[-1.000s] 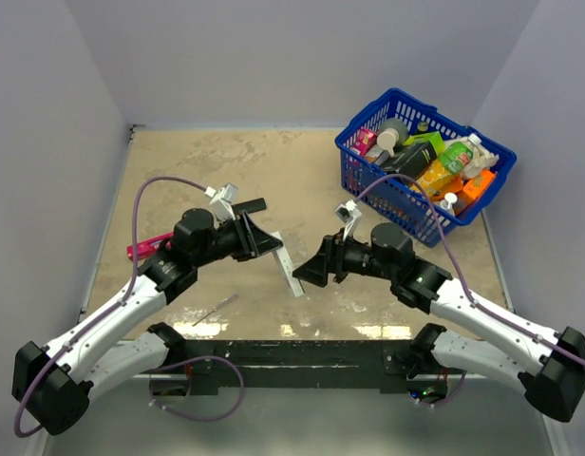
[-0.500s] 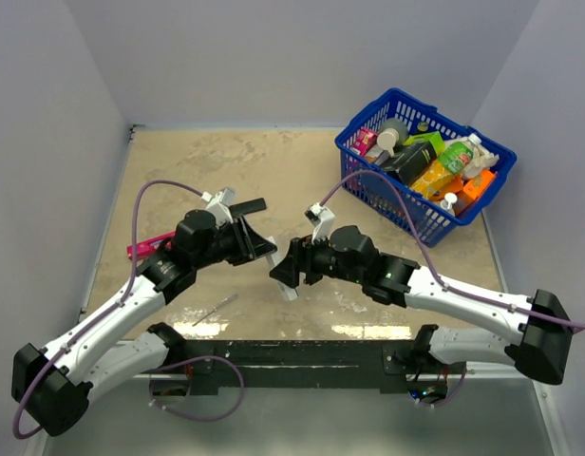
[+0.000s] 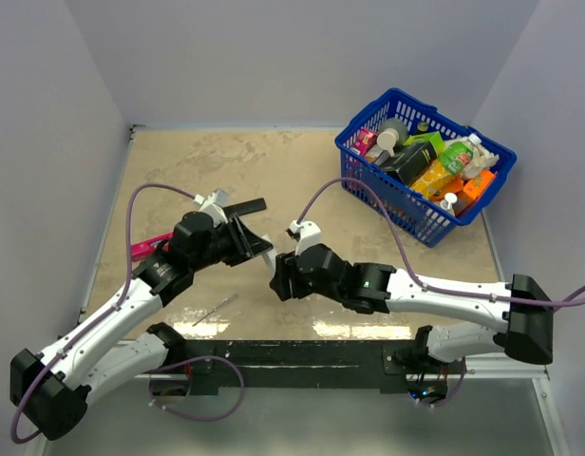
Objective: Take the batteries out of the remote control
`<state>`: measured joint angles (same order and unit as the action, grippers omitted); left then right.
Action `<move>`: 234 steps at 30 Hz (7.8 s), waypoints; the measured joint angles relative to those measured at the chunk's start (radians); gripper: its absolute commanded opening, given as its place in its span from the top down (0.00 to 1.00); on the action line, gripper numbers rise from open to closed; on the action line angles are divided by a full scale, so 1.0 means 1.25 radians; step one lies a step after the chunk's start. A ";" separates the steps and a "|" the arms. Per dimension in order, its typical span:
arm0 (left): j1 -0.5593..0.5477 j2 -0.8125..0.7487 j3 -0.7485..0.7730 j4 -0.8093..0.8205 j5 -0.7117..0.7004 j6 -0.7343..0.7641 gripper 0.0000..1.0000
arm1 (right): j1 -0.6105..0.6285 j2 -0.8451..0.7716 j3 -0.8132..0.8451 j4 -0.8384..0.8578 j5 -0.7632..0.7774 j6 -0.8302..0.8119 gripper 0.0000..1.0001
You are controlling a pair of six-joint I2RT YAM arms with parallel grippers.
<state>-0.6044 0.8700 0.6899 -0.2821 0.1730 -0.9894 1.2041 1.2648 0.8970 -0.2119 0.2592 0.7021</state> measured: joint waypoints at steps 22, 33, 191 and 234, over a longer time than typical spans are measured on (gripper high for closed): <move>0.003 0.012 -0.001 -0.020 -0.023 -0.033 1.00 | 0.066 0.020 0.006 -0.074 0.158 -0.010 0.76; 0.016 0.003 -0.033 0.003 -0.029 -0.041 1.00 | 0.070 0.077 0.029 -0.062 0.200 -0.046 0.70; 0.000 0.691 0.338 -0.186 -0.164 0.383 0.79 | -0.217 -0.573 -0.353 -0.034 -0.234 0.068 0.09; 0.284 0.946 0.670 -0.207 -0.125 0.706 0.21 | -0.217 -0.546 -0.226 -0.212 -0.125 -0.041 0.10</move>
<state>-0.2493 2.0521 1.5280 -0.5407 0.0174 -0.1070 0.9329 0.5819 0.6151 -0.4774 0.1032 0.6514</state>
